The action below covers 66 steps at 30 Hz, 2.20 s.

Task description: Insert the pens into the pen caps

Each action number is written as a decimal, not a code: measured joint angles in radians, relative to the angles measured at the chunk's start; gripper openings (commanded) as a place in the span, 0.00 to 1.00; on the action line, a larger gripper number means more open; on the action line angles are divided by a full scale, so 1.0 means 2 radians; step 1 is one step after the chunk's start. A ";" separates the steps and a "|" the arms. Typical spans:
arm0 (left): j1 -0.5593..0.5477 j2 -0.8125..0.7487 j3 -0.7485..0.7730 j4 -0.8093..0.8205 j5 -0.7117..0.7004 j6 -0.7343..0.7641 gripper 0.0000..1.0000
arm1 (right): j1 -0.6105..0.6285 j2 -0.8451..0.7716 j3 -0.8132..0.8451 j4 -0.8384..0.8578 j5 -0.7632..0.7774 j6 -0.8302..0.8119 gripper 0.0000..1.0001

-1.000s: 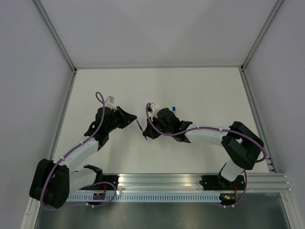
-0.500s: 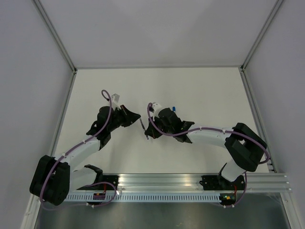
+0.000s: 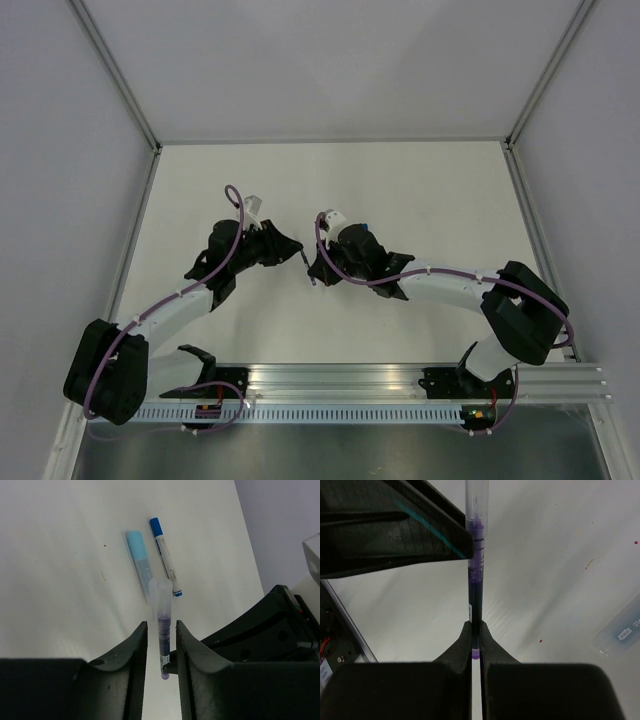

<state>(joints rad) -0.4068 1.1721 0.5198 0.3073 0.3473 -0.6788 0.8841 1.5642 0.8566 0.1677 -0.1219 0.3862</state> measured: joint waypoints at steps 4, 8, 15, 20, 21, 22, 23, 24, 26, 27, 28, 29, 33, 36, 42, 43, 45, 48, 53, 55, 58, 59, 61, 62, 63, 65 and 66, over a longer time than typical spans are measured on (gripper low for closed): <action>-0.001 0.000 0.000 -0.003 0.008 0.003 0.37 | -0.003 -0.004 0.000 0.005 0.004 -0.001 0.00; -0.001 0.000 0.000 -0.003 0.016 0.004 0.37 | -0.003 -0.005 0.000 0.006 0.006 -0.001 0.00; -0.002 0.007 -0.001 0.019 0.043 0.004 0.27 | -0.003 -0.005 0.000 0.007 0.006 -0.001 0.00; -0.002 0.017 -0.001 0.031 0.059 0.004 0.27 | -0.003 -0.006 0.000 0.012 0.006 0.000 0.00; -0.002 0.018 -0.001 0.032 0.060 0.004 0.27 | -0.003 -0.007 -0.001 0.014 0.006 0.000 0.00; -0.002 0.019 -0.001 0.032 0.063 0.003 0.28 | -0.003 -0.007 -0.001 0.016 0.007 0.000 0.00; -0.002 0.020 -0.001 0.032 0.064 0.003 0.29 | -0.003 -0.008 -0.002 0.019 0.007 0.000 0.00; -0.002 0.021 -0.001 0.032 0.065 0.004 0.29 | -0.003 -0.010 -0.002 0.020 0.007 0.000 0.00; -0.002 0.022 -0.001 0.032 0.065 0.003 0.29 | -0.003 -0.012 -0.003 0.022 0.007 0.000 0.00; -0.002 0.023 -0.001 0.032 0.065 0.004 0.29 | -0.003 -0.014 -0.004 0.024 0.007 0.000 0.00; -0.002 0.023 -0.001 0.032 0.065 0.004 0.29 | -0.003 -0.014 -0.004 0.026 0.007 0.000 0.00; -0.002 0.023 -0.001 0.032 0.065 0.004 0.29 | -0.003 -0.014 -0.004 0.026 0.007 0.000 0.00; -0.002 0.023 -0.001 0.032 0.065 0.004 0.29 | -0.003 -0.014 -0.004 0.026 0.009 0.000 0.00; -0.002 0.023 -0.001 0.029 0.063 0.004 0.29 | -0.003 -0.014 -0.004 0.022 0.017 -0.001 0.05; -0.002 0.000 -0.001 0.005 0.042 0.005 0.32 | -0.007 -0.014 0.011 -0.045 0.073 -0.016 0.26; -0.002 -0.008 -0.001 0.001 0.035 0.005 0.33 | -0.010 -0.014 0.016 -0.058 0.080 -0.019 0.28; -0.002 -0.023 -0.001 -0.013 0.015 0.006 0.35 | -0.017 -0.014 0.034 -0.096 0.105 -0.023 0.38; -0.002 -0.030 -0.001 -0.032 -0.016 0.006 0.41 | -0.033 -0.013 0.068 -0.156 0.126 -0.040 0.51; 0.004 -0.030 -0.001 -0.074 -0.042 0.006 0.49 | -0.060 0.010 0.124 -0.224 0.091 -0.110 0.59; 0.008 -0.030 -0.001 -0.083 -0.043 0.006 0.52 | -0.061 0.030 0.136 -0.250 0.076 -0.144 0.59; 0.016 -0.030 -0.001 -0.097 -0.049 0.005 0.57 | -0.061 0.069 0.148 -0.288 0.060 -0.187 0.59; 0.019 -0.030 -0.001 -0.104 -0.055 0.005 0.57 | -0.060 0.083 0.150 -0.305 0.054 -0.200 0.59; 0.034 -0.032 -0.001 -0.115 -0.063 0.001 0.57 | -0.060 0.104 0.153 -0.333 0.045 -0.223 0.56; 0.041 -0.033 -0.001 -0.120 -0.065 -0.001 0.57 | -0.060 0.111 0.155 -0.347 0.042 -0.233 0.56; 0.059 -0.038 -0.003 -0.123 -0.064 -0.005 0.57 | -0.060 0.119 0.160 -0.365 0.038 -0.243 0.56; 0.092 -0.051 -0.011 -0.124 -0.059 -0.014 0.57 | -0.060 0.127 0.173 -0.390 0.037 -0.257 0.56; 0.109 -0.060 -0.018 -0.124 -0.056 -0.018 0.57 | -0.060 0.131 0.181 -0.399 0.037 -0.262 0.56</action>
<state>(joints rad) -0.1879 1.0527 0.4835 0.0597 0.2356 -0.7143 0.7635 1.8271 1.2182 -0.6304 -0.0475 -0.1387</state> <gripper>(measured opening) 0.569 0.566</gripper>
